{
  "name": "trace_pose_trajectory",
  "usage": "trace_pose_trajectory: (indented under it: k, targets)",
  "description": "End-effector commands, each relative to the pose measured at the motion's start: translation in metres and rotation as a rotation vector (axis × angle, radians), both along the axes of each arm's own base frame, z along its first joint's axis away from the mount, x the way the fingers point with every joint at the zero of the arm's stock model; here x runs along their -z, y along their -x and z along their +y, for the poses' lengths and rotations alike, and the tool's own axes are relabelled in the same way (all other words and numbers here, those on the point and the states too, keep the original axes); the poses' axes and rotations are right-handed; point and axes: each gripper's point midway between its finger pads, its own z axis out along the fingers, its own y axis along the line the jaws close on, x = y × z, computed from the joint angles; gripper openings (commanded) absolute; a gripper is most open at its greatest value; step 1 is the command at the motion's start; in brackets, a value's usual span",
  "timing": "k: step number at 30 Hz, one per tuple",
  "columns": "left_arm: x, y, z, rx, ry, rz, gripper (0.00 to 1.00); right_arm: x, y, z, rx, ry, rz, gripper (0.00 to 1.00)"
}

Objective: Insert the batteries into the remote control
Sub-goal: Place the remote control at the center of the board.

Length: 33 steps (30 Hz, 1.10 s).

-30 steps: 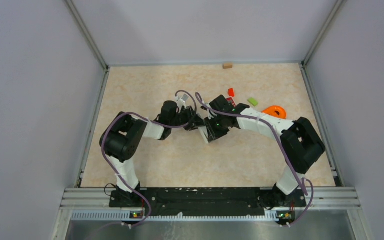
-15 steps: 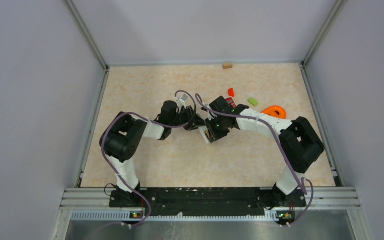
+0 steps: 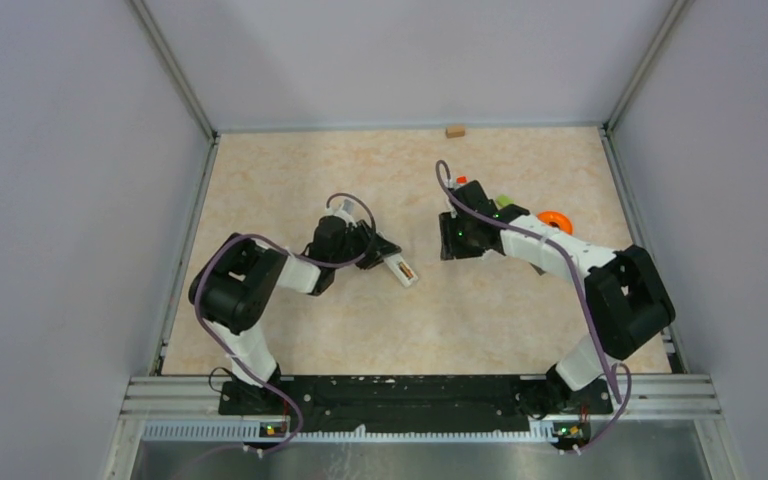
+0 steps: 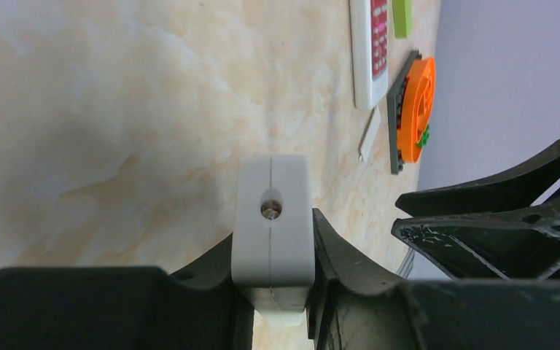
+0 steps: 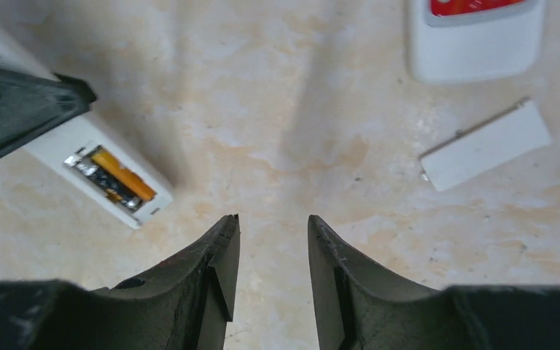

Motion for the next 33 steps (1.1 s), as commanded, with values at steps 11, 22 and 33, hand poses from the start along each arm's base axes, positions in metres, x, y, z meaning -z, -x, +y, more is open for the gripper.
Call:
trace_pose_trajectory:
  k: [11, 22, 33]
  targets:
    - [-0.008, -0.011, 0.016, -0.434, -0.069, 0.004, 0.61, 0.015, -0.054, -0.082, 0.487, 0.092, -0.095, 0.54]
    - [0.025, 0.025, 0.048, -0.522, -0.219, 0.194, 0.91, 0.030, -0.076, -0.106, 0.634, 0.093, -0.077, 0.59]
    - [-0.016, 0.041, 0.080, -0.560, -0.284, 0.061, 0.99, 0.050, -0.078, -0.115, 0.728, 0.171, 0.001, 0.57]
